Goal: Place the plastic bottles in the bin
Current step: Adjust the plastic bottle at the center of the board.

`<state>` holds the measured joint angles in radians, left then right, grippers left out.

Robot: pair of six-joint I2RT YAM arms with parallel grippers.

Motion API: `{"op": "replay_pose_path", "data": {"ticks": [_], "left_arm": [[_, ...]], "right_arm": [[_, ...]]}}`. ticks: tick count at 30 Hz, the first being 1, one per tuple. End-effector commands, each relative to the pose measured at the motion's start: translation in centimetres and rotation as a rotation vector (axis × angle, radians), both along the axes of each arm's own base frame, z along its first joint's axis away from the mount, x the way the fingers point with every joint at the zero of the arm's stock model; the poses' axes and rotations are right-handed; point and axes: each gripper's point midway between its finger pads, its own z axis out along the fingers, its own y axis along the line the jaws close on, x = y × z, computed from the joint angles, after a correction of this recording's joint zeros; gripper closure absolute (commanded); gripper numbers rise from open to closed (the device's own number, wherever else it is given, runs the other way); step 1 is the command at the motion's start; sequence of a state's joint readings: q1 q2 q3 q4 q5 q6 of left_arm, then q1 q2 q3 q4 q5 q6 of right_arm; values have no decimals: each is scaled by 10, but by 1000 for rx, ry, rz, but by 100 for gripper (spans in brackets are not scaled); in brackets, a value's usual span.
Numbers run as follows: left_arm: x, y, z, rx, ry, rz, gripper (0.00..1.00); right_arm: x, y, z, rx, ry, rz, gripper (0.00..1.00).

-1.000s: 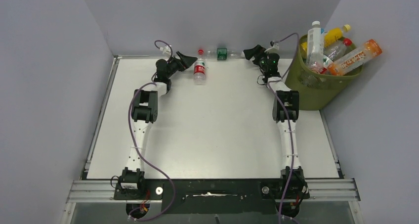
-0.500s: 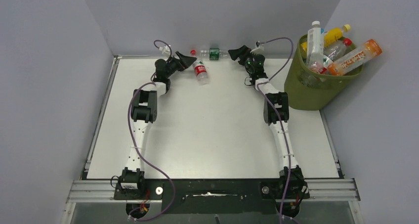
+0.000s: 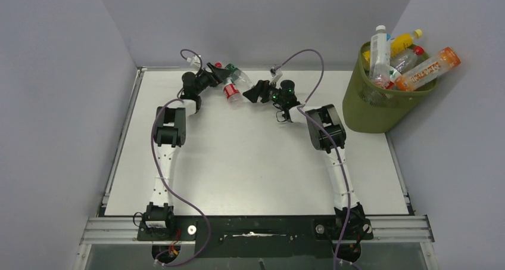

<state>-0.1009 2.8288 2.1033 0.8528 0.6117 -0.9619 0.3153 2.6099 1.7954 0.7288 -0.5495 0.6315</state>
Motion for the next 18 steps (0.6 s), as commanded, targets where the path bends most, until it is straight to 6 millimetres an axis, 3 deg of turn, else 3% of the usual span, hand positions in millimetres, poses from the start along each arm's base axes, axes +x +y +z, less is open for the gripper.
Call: {"op": "replay_pose_path", "data": {"ticks": [1,5,9,10,12,15,18], "left_arm": [[0,29,28,8,-38,29,11],[-2,38,26,5,-33,39,11],[0,43,24,7,-29,40,11],[4,44,25,12,-31,42,11],[7,43,23,15,-30,37,11],[14,40,20,12,-30,17,11],[17,38,20,10,-35,2,11]], "right_arm": [[-21,-18,51,-28,-124,28,9],[-21,-51,57,-22,-121,-1,8],[1,-81,63,2,-118,-59,8],[22,-82,69,14,-138,-51,8],[38,-72,67,14,-124,-21,8],[49,-52,68,22,-125,19,8],[45,-31,67,37,-120,55,8]]}}
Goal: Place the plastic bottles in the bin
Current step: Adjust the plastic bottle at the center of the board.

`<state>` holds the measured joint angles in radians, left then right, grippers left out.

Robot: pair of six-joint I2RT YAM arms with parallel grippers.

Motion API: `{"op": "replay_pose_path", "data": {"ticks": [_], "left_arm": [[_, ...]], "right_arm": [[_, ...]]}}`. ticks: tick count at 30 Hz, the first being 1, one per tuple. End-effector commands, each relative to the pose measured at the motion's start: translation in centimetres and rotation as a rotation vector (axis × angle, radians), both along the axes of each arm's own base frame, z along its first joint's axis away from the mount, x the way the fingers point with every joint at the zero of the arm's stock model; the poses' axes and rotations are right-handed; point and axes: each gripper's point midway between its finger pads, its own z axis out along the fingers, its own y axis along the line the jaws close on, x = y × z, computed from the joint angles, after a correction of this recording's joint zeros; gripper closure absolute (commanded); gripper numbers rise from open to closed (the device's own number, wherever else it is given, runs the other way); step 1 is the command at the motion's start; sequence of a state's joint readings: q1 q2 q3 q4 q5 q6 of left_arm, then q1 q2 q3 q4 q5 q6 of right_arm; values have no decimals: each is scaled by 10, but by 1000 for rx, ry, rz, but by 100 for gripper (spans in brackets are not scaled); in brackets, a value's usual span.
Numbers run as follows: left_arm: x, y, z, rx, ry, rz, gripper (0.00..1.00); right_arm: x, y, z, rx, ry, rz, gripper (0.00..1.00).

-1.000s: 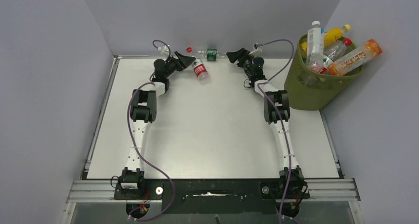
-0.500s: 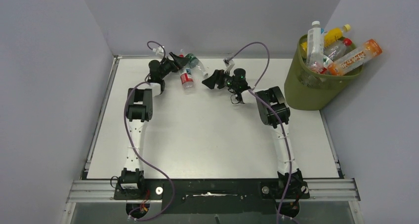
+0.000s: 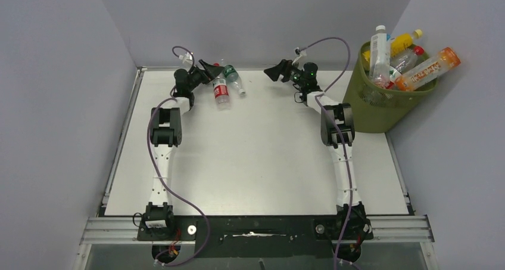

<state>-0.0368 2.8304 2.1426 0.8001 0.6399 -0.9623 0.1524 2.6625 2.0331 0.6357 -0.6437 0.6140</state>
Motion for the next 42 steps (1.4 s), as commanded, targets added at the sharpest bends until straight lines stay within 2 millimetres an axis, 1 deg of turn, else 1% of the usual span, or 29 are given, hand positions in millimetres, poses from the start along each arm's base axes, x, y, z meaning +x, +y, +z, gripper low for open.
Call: {"op": "replay_pose_path", "data": {"ticks": [1,3,4,6,10,13,15,20,22,26,28,34,36,38,40,42], "left_arm": [[5,-2,16,6,-51,-34,11],[5,-5,15,7,-53,-39,11],[4,-6,15,7,-53,-42,11],[3,-8,14,8,-52,-49,11],[1,-12,11,9,-48,-60,11],[0,-16,11,7,-46,-68,11],[-1,-17,10,6,-44,-71,11],[-4,-20,11,1,-45,-75,11],[-5,-21,10,2,-40,-77,11],[-8,-22,9,0,-32,-88,11],[-10,-22,8,4,-27,-102,11],[-17,-8,7,2,-10,-113,11],[-20,-8,8,4,-7,-119,11],[-23,-13,7,4,-2,-132,11],[-28,-19,6,5,5,-149,11],[-33,-22,6,6,11,-158,12]], "right_arm": [[-20,64,19,19,-20,138,8],[-25,79,17,21,-16,161,8],[-26,83,16,23,-14,165,8],[-32,97,13,26,-7,185,8],[-35,112,3,17,17,193,7],[-36,119,-7,3,46,196,8],[-38,124,-14,-20,61,192,10],[-49,135,-35,-97,102,195,20],[-54,135,-43,-103,121,195,24],[-61,139,-46,-104,125,218,30],[-66,144,-43,-98,117,246,33],[-84,158,-40,-101,115,336,35],[-89,162,-43,-104,127,355,36],[-93,165,-47,-108,142,361,39],[-96,168,-48,-110,152,370,43],[-99,167,-50,-109,164,374,45]]}}
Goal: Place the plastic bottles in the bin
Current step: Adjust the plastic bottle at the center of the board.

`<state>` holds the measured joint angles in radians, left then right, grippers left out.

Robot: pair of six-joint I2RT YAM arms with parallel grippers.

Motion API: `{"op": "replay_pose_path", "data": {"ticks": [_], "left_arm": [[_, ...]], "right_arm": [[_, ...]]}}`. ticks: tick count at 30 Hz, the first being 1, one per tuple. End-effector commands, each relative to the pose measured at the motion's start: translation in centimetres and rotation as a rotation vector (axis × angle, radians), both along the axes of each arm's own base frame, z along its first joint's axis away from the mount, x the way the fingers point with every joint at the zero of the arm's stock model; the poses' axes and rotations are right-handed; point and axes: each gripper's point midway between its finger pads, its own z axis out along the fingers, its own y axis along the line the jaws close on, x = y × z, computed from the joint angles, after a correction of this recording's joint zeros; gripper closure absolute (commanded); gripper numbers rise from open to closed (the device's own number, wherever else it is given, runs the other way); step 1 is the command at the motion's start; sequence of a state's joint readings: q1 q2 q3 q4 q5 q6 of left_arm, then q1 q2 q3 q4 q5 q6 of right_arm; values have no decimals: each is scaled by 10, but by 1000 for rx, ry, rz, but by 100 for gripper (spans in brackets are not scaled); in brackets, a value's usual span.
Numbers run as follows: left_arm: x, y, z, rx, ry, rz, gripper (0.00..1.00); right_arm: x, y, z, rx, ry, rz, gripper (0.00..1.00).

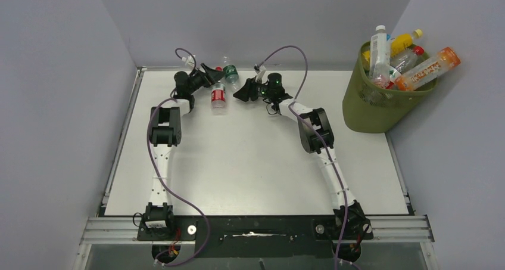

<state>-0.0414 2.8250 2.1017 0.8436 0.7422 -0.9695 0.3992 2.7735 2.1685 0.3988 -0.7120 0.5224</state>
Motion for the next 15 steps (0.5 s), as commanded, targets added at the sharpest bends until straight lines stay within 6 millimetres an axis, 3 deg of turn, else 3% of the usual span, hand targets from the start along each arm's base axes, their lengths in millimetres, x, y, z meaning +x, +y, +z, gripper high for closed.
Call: {"op": "replay_pose_path", "data": {"ticks": [1,9,15], "left_arm": [[-17,-7,8,1,30,-51,12],[-46,-10,16,17,52,-65,12],[-79,-35,15,25,89,-121,12]], "right_arm": [[-20,7,13,-6,41,51,47],[-57,-12,17,-30,89,37,53],[-101,-16,25,-56,108,60,54]]}}
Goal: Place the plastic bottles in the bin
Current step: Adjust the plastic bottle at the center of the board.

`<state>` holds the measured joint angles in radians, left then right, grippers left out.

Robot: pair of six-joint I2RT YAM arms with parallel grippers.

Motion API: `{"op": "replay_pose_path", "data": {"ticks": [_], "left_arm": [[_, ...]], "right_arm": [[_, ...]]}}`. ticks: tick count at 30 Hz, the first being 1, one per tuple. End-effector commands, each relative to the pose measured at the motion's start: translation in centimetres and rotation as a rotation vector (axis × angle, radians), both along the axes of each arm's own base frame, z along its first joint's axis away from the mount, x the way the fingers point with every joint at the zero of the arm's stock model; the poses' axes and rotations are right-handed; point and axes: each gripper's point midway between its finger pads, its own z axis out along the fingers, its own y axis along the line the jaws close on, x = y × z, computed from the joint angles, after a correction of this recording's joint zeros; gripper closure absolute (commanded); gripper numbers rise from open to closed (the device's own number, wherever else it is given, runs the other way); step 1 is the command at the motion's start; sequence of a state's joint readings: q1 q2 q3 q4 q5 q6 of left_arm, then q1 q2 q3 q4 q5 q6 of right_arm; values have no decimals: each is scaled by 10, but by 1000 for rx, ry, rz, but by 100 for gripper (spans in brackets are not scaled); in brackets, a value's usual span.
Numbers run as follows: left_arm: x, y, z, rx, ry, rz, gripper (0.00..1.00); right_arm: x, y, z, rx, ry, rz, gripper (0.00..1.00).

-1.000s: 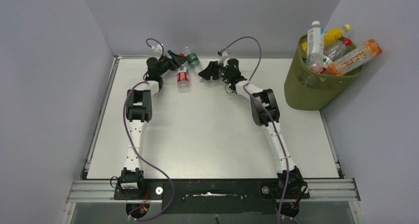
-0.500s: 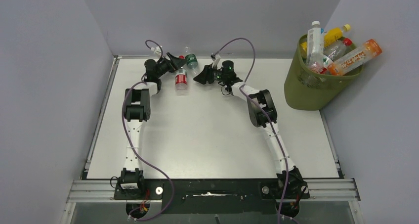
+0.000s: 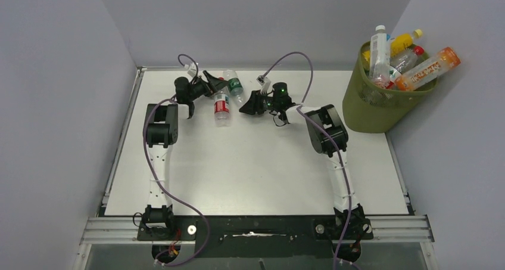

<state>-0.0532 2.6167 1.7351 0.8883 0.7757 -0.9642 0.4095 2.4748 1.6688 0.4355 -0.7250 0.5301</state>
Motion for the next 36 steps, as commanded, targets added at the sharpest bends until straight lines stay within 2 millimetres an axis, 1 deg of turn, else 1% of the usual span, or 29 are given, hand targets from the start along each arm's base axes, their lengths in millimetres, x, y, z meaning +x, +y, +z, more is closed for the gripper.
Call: {"op": "replay_pose_path", "data": {"ticks": [1,2,7,11,14,18,23,25,27,30,33,35,36], "left_arm": [[-35,-31,18,14,-13,-84,12],[-45,-35,14,22,5,-94,12],[-83,-54,16,44,31,-134,12],[-110,-79,19,72,37,-176,12],[-126,-99,14,95,55,-213,12],[-142,-120,13,111,65,-254,12],[-163,-138,14,115,80,-294,12],[-170,-141,17,112,80,-300,12],[-178,-142,17,118,86,-303,12],[-185,-142,18,124,93,-303,12],[-185,-139,20,140,104,-285,12],[-184,-136,20,152,106,-277,12],[-184,-136,21,152,106,-277,12]], "right_arm": [[-34,8,30,-1,-46,49,54],[-48,7,25,-12,-27,58,54],[-97,4,23,-21,13,100,55],[-131,-3,20,-40,39,108,54],[-147,-12,20,-52,56,101,53],[-166,-25,23,-79,72,97,51],[-190,-39,29,-122,115,95,48],[-196,-46,36,-144,125,79,44],[-199,-54,39,-183,145,55,39],[-197,-67,48,-239,164,10,30],[-188,-80,65,-278,156,-40,19],[-176,-88,79,-296,148,-85,11],[-170,-93,84,-304,156,-110,9]]}}
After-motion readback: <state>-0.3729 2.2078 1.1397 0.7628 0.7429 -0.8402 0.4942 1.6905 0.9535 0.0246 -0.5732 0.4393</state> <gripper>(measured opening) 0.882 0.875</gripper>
